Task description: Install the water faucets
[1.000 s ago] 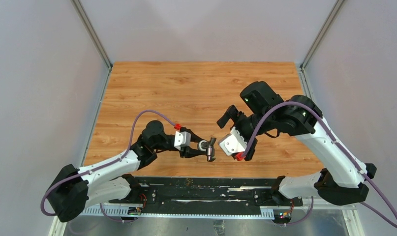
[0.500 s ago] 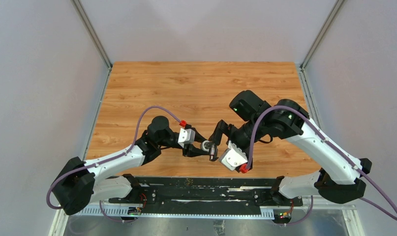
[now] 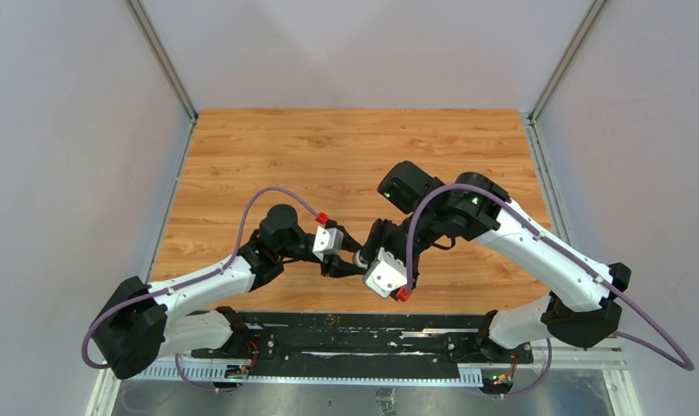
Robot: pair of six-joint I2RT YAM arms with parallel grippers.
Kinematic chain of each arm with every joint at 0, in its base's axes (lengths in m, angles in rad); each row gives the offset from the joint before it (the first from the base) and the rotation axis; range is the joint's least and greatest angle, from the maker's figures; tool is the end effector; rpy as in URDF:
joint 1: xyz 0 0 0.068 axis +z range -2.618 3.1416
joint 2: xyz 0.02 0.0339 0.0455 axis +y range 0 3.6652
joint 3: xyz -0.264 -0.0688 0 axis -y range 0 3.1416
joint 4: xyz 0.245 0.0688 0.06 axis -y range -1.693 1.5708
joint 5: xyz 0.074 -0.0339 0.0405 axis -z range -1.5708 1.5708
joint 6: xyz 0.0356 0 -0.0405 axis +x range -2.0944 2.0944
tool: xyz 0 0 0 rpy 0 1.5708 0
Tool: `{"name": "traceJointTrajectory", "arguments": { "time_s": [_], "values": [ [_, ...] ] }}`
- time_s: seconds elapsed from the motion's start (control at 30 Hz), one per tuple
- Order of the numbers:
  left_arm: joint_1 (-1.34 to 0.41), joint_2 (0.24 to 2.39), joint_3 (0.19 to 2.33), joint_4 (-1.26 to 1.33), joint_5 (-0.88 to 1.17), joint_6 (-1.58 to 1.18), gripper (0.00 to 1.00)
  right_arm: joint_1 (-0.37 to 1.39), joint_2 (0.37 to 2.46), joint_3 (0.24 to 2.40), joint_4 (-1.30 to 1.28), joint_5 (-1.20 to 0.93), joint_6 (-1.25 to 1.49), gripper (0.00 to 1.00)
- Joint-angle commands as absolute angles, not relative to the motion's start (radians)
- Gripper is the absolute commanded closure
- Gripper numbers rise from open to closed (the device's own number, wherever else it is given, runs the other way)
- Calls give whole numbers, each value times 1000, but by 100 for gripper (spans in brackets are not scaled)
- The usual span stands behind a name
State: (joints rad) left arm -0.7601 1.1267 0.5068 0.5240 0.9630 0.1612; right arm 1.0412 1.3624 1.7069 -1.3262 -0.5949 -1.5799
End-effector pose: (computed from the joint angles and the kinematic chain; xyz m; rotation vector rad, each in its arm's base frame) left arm 0.1500 -0.1829 0.2494 1.3992 1.1017 -1.2344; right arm 0.1006 0.2113 0.4250 -2.3557 0.3983 0.5109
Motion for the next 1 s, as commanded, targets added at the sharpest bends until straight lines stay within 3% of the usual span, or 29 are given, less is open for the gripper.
{"name": "traceJointTrajectory", "arguments": {
  "time_s": [0.0, 0.23, 0.37, 0.53, 0.73, 0.97],
  "values": [
    [-753, 1112, 543, 551, 979, 166, 100, 1063, 1380, 1722, -1337, -568, -1547, 52],
    [-753, 1072, 543, 551, 886, 147, 100, 1063, 1391, 1726, -1323, -544, -1492, 100],
    [-753, 992, 518, 550, 726, 159, 100, 1062, 1399, 1720, -1241, -489, -1336, 100],
    [-755, 891, 488, 550, 468, 185, 100, 1035, 1383, 1649, -954, -317, -882, 100],
    [-763, 826, 464, 551, 359, 260, 100, 966, 1311, 1457, -630, -167, -390, 100],
    [-787, 839, 484, 555, 211, 341, 100, 939, 1350, 1536, -685, 123, 120, 100]
  ]
}}
